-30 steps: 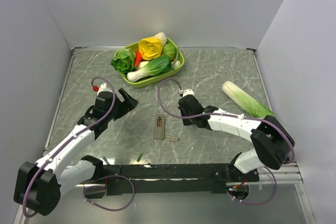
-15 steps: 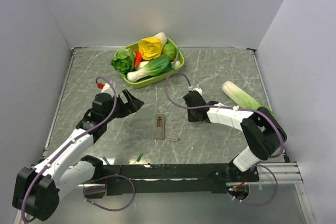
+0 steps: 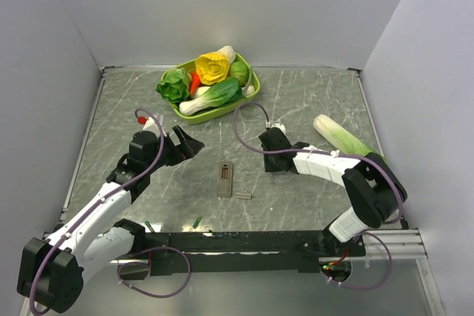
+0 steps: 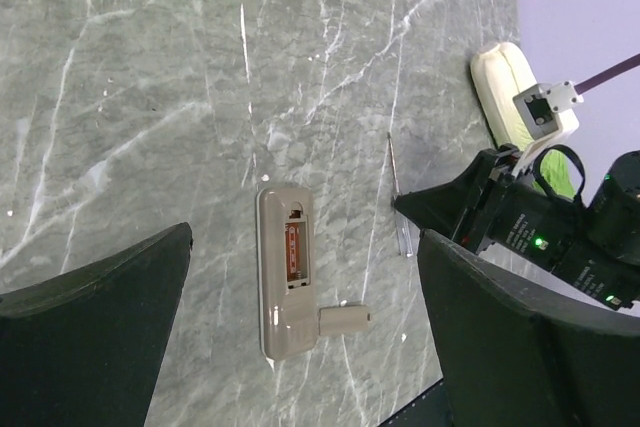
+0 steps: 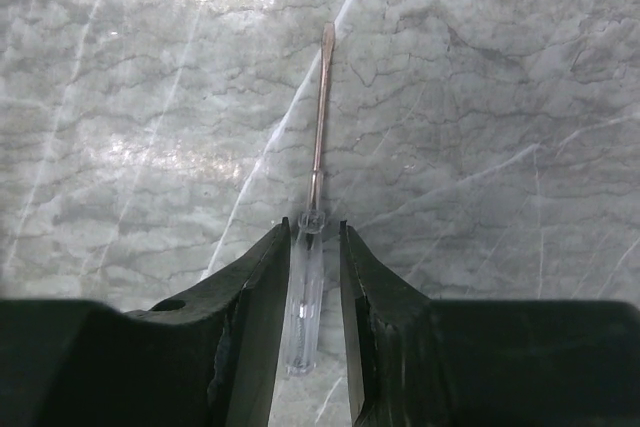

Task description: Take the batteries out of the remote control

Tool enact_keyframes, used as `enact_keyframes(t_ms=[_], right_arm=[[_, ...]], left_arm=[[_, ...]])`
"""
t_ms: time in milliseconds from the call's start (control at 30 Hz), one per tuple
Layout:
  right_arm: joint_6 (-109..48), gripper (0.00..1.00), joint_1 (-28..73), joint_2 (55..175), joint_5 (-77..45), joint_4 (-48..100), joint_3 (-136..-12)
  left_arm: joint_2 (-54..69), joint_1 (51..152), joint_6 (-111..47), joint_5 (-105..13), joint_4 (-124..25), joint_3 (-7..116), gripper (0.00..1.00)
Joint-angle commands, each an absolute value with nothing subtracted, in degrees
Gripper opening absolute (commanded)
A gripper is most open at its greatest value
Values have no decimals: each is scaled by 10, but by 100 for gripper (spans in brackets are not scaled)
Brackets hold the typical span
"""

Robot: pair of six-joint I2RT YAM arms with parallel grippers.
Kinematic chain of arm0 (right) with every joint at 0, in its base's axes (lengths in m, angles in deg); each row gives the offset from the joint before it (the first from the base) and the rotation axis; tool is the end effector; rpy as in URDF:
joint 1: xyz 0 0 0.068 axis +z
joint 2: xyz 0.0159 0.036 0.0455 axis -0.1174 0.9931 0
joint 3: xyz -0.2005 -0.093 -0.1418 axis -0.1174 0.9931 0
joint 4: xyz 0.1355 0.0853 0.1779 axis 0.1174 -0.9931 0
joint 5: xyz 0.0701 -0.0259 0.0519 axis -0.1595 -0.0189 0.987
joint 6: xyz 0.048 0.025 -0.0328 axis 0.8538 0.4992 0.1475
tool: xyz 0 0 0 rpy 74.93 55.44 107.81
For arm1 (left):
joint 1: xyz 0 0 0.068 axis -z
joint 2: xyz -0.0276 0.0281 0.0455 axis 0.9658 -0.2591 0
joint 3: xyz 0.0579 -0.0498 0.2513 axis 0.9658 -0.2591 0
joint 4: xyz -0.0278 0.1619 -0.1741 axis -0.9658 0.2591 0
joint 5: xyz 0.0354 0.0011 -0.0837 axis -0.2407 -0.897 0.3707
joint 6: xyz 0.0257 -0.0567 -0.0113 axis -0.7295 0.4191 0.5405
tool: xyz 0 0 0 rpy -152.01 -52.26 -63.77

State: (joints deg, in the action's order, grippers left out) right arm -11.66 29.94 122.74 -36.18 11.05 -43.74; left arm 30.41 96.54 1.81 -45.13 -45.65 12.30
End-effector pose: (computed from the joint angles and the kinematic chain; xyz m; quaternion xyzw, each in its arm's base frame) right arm 0.2308 0.1583 0.1551 -0.0618 0.9554 0.0462 0.2852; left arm 0.1867 -0.0822 0.2383 -0.1308 0.8239 -0.3595 0.4182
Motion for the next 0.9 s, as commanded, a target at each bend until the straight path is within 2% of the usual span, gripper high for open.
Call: enact_keyframes(t_ms=[0, 100, 133, 167, 233, 267, 467, 567, 733, 867], right_arm=[[-142, 36, 294, 1167, -332, 98, -478], [-145, 44, 294, 1124, -315, 73, -486], [-144, 52, 293, 1110, -316, 69, -484], [-145, 71, 295, 1082, -317, 64, -481], [-152, 83, 295, 1051, -313, 53, -477], [-162, 100, 294, 1018, -300, 54, -473], [-139, 100, 296, 860, -251, 108, -416], [-120, 100, 295, 814, -267, 103, -404], [-100, 100, 296, 775, -237, 133, -378], [-101, 100, 295, 753, -236, 152, -361]], left_arm=[[313, 964, 12, -426, -484, 123, 99], [314, 964, 10, -409, -496, 127, 99], [316, 964, 10, -406, -498, 128, 99], [316, 964, 11, -405, -497, 135, 99], [321, 964, 6, -403, -492, 143, 99], [323, 964, -1, -400, -490, 156, 99], [346, 966, -32, -346, -494, 189, 99], [361, 965, -46, -328, -502, 186, 99], [401, 965, -25, -271, -581, 148, 99], [431, 965, -23, -269, -601, 131, 99]])
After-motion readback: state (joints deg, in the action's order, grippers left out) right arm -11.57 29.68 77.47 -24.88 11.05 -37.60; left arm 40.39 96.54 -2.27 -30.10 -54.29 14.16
